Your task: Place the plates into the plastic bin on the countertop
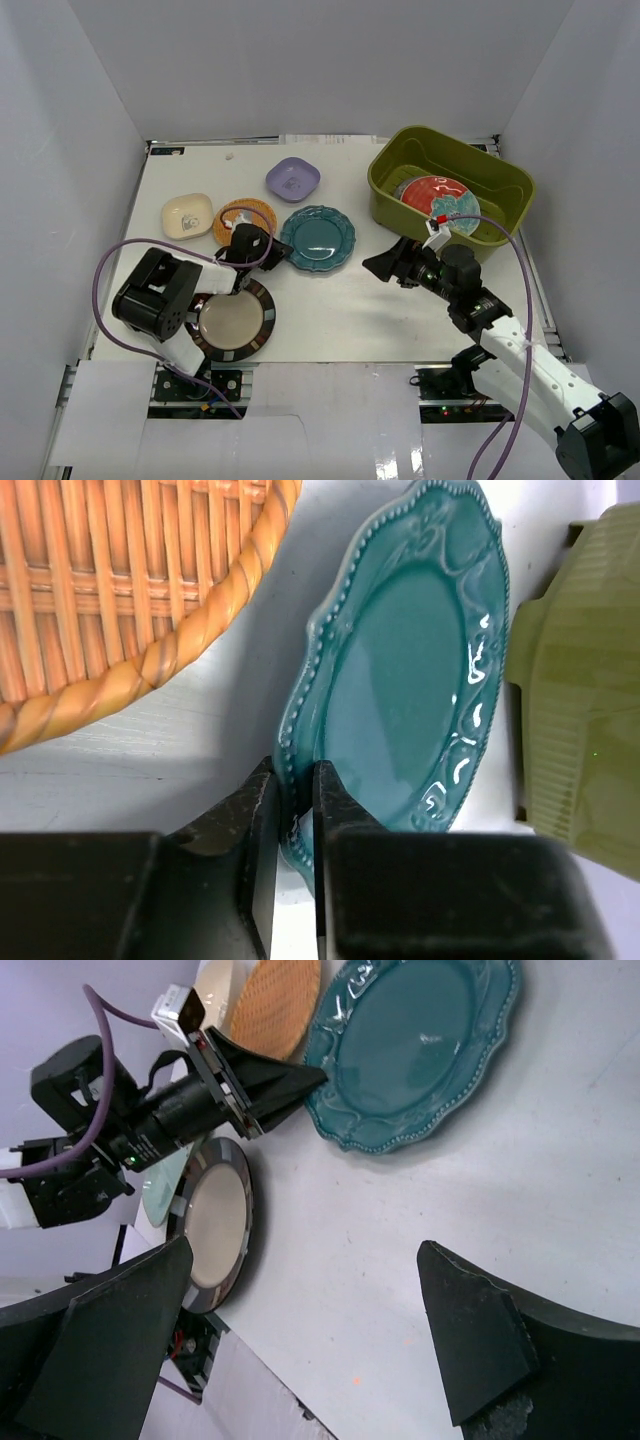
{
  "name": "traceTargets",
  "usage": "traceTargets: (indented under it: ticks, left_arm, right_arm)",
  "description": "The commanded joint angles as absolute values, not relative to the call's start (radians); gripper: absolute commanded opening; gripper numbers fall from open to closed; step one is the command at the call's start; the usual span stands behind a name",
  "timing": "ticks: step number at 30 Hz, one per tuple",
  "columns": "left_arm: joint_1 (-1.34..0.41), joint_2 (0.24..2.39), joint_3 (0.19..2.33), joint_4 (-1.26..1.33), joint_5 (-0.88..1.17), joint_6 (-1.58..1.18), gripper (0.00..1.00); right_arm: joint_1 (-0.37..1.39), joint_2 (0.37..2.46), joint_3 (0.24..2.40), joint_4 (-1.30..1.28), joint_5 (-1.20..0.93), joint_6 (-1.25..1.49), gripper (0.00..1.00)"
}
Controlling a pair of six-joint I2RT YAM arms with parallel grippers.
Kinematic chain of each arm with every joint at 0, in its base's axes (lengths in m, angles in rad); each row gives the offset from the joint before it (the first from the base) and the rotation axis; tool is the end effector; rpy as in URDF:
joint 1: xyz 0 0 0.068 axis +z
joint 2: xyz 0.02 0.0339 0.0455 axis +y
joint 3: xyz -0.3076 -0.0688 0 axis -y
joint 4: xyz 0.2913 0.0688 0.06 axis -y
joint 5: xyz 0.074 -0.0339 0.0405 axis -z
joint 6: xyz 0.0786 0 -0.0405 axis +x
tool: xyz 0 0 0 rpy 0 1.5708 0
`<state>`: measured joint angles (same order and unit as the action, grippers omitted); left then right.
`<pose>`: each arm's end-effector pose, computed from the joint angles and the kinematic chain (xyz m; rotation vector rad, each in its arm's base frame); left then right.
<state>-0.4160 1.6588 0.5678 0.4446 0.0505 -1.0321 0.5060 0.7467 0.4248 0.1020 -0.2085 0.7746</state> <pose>0.3245 -0.1477 0.0973 -0.6852 2.2512 -0.8210 0.1993 0.1290 0.2543 0.0975 1.9233 1.0795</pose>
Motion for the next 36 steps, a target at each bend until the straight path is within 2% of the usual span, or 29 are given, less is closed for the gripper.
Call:
traceTargets:
  ticks: [1, 4, 9, 15, 25, 32, 35, 36]
  left_arm:
    - [-0.426, 1.641, 0.52, 0.43, 0.021, -1.025, 0.14]
    - [-0.426, 1.579, 0.494, 0.408, 0.015, -1.019, 0.0]
    - [-0.426, 1.393, 0.43, 0.405, 0.084, -1.002, 0.0]
    - [-0.426, 1.119, 0.324, 0.42, 0.239, -1.057, 0.0]
    - [-0.428, 0.898, 0.252, 0.457, 0.429, -1.157, 0.0]
    - [-0.428, 0.818, 0.256, 0.477, 0.511, -1.206, 0.0]
    - [-0.428, 0.818, 0.262, 0.488, 0.548, -1.219, 0.0]
    - [-0.428, 0.827, 0.264, 0.494, 0.558, -1.221, 0.0]
  right_arm:
    - [0.523, 0.723, 0.399, 0.153, -0.184, 0.804, 1.0]
    - [0.525, 0.698, 0.394, 0.135, -0.175, 0.799, 1.0]
    - [0.526, 0.741, 0.385, 0.141, -0.208, 0.793, 0.9]
    - [0.526, 0.816, 0.339, 0.213, -0.241, 0.814, 0.9]
    - [0.532, 1.009, 0.267, 0.403, -0.304, 0.868, 0.9]
    - [0.535, 1.072, 0.256, 0.422, -0.27, 0.844, 0.9]
    - [0.535, 1.083, 0.241, 0.497, -0.34, 0.862, 0.9]
    - [0.535, 1.088, 0.238, 0.521, -0.359, 0.871, 0.93]
